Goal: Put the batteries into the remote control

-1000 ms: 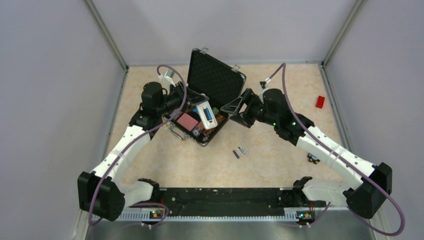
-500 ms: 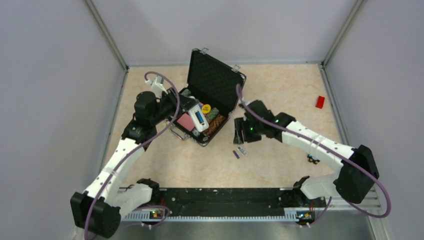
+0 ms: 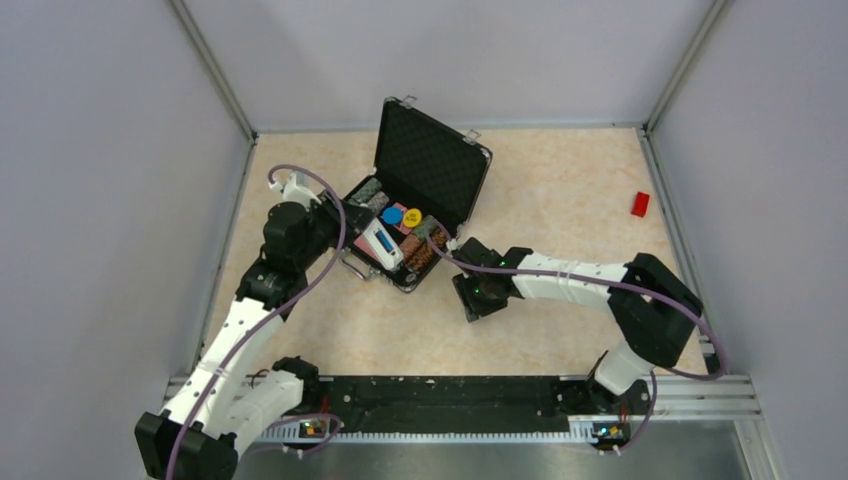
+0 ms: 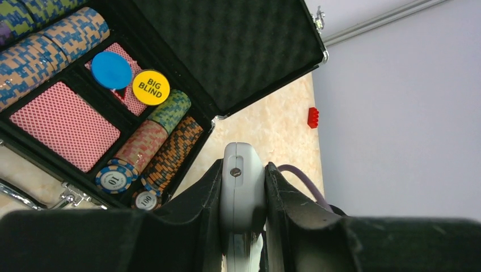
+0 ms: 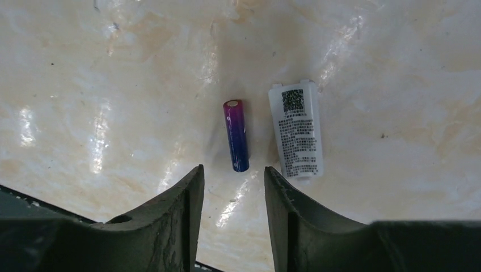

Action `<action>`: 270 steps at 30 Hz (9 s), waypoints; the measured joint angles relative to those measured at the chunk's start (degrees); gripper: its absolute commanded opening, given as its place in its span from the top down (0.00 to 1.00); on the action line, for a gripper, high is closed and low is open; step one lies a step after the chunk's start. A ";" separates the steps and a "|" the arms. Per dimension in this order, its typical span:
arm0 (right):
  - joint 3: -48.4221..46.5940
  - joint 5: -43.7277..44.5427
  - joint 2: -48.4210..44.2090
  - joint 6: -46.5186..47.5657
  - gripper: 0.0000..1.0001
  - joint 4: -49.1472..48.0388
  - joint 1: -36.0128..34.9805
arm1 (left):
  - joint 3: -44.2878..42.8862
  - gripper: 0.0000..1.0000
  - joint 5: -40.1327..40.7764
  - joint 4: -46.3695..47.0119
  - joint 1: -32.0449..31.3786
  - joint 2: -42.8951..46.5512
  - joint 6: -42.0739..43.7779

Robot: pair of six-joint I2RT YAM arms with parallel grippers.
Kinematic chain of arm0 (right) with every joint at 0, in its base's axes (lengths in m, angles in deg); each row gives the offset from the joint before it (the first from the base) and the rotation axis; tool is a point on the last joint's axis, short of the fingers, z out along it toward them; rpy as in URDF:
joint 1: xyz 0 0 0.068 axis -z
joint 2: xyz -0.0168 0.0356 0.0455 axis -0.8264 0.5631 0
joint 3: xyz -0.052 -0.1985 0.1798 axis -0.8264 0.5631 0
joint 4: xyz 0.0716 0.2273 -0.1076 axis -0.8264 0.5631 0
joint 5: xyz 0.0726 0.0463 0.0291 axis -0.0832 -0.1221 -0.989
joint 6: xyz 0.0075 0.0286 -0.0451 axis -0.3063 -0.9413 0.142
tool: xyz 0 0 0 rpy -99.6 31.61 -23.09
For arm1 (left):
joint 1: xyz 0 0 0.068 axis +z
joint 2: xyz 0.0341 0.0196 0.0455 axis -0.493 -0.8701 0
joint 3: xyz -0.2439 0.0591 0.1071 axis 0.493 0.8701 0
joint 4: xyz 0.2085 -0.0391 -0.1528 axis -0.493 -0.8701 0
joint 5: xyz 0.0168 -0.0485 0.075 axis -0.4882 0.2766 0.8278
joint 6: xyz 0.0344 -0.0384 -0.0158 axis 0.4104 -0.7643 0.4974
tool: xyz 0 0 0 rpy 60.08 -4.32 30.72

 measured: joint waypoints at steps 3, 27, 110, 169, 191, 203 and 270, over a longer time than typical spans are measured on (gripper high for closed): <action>-0.20 0.90 2.86 0.55 0.69 -0.85 -0.28 | 0.26 1.00 0.07 -0.48 0.00 0.00 0.02; -7.65 -1.16 -7.08 -0.61 0.97 8.04 1.20 | 2.14 1.00 -20.98 16.85 -0.39 -15.45 -1.88; -3.63 -8.28 -38.56 -11.80 0.52 8.85 11.80 | -6.14 1.00 -32.24 71.43 -19.43 -55.54 -44.19; -0.90 -29.97 -26.69 -23.34 0.75 2.43 20.96 | -6.12 1.00 -34.32 57.53 -19.80 -48.37 -26.60; -2.16 -34.40 -39.28 -8.96 0.28 0.09 23.28 | -6.47 1.00 -27.47 41.35 -18.56 -35.10 -11.10; 12.48 -17.35 -38.12 -5.42 0.43 0.85 22.45 | 9.07 1.00 -4.33 30.84 -15.37 -11.41 -7.41; -1.49 10.32 2.01 9.31 0.81 3.02 0.26 | 19.85 1.00 17.49 22.14 -15.37 7.93 -7.21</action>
